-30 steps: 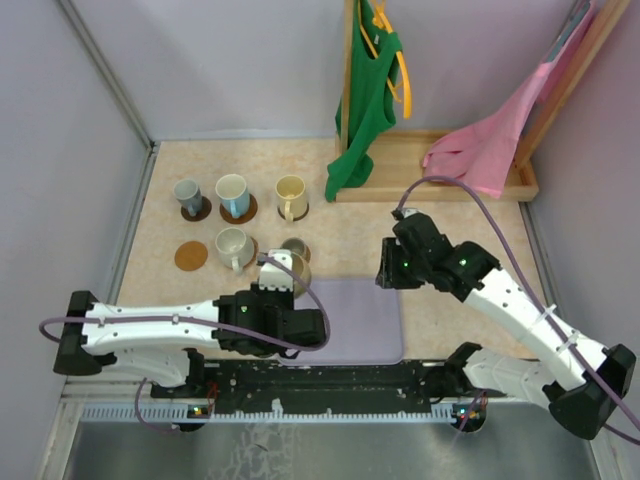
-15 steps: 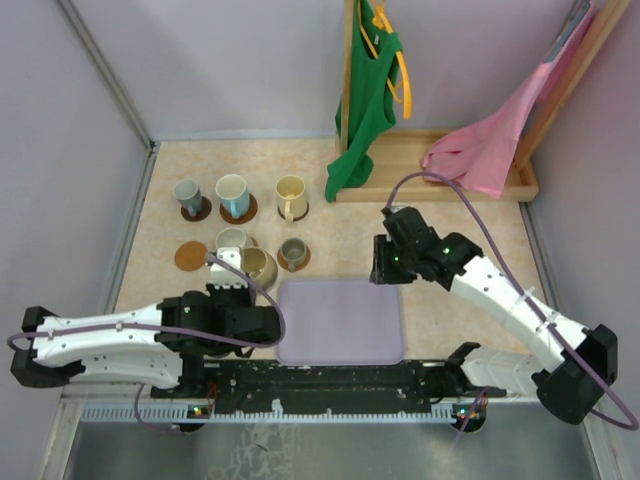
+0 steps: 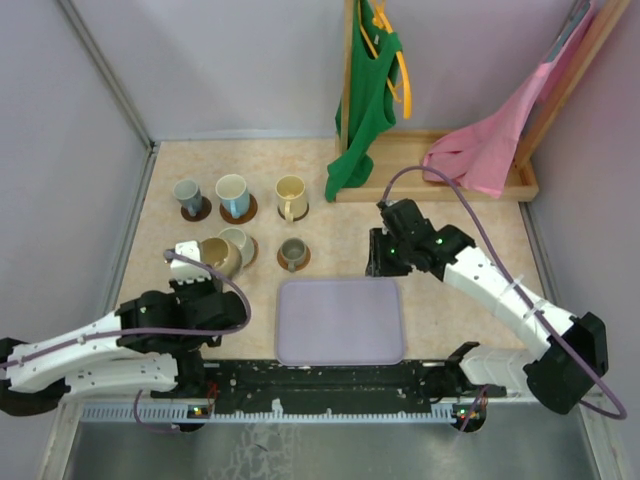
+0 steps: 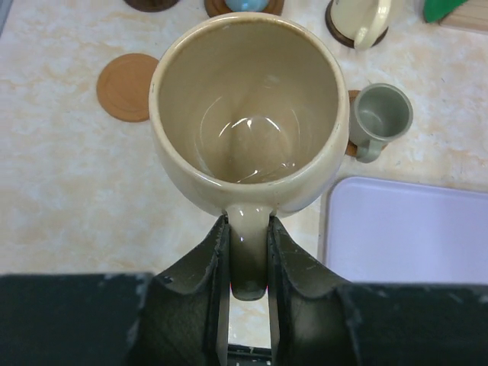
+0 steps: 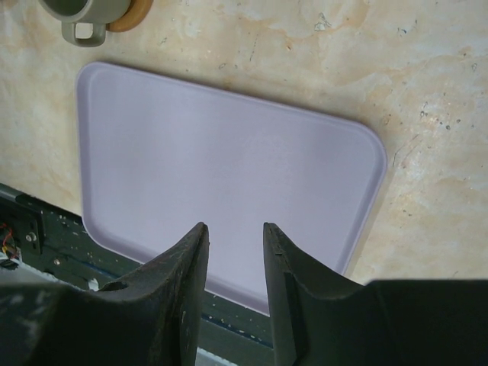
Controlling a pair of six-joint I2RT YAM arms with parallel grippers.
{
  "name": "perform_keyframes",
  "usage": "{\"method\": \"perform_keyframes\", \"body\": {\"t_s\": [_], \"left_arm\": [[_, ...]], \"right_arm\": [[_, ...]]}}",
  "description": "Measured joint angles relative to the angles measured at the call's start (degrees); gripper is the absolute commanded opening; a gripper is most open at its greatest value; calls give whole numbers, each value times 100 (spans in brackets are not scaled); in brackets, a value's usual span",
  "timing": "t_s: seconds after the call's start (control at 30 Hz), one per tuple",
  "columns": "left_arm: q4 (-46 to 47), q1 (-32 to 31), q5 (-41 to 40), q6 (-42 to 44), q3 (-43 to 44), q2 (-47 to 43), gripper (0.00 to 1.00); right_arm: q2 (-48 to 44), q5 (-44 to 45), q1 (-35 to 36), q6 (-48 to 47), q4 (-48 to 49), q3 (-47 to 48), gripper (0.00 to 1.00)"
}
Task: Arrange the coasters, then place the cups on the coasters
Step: Place the cup on the coaster.
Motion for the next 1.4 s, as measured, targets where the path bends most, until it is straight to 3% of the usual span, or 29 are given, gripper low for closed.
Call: {"method": "perform_keyframes", "body": {"t_s": [0.17,0.37,0.53,0.8,1.07,1.4], "left_arm": [[72,354,-127,426,-72,-192,0],[-50,579,-184,260,-63,184,0],[74,660,-184,385,-63,-170,0],[1390,1314,-127,1825,-160,-186,0],[3423,2715,723,3818,-791,-256,0],[4653,4083,1628,4837,-933,-83,0]], "right_arm": [[175,-131,-83,-92,92,4,35],[328,-282,-199,-190,188,13,35],[378,-411,-313,-251,284,33,35],[553,-577,-356,-289,409,46,35],[595,-621,-396,-291,422,46,35],[595,-660,-468,-295,426,46,35]]}}
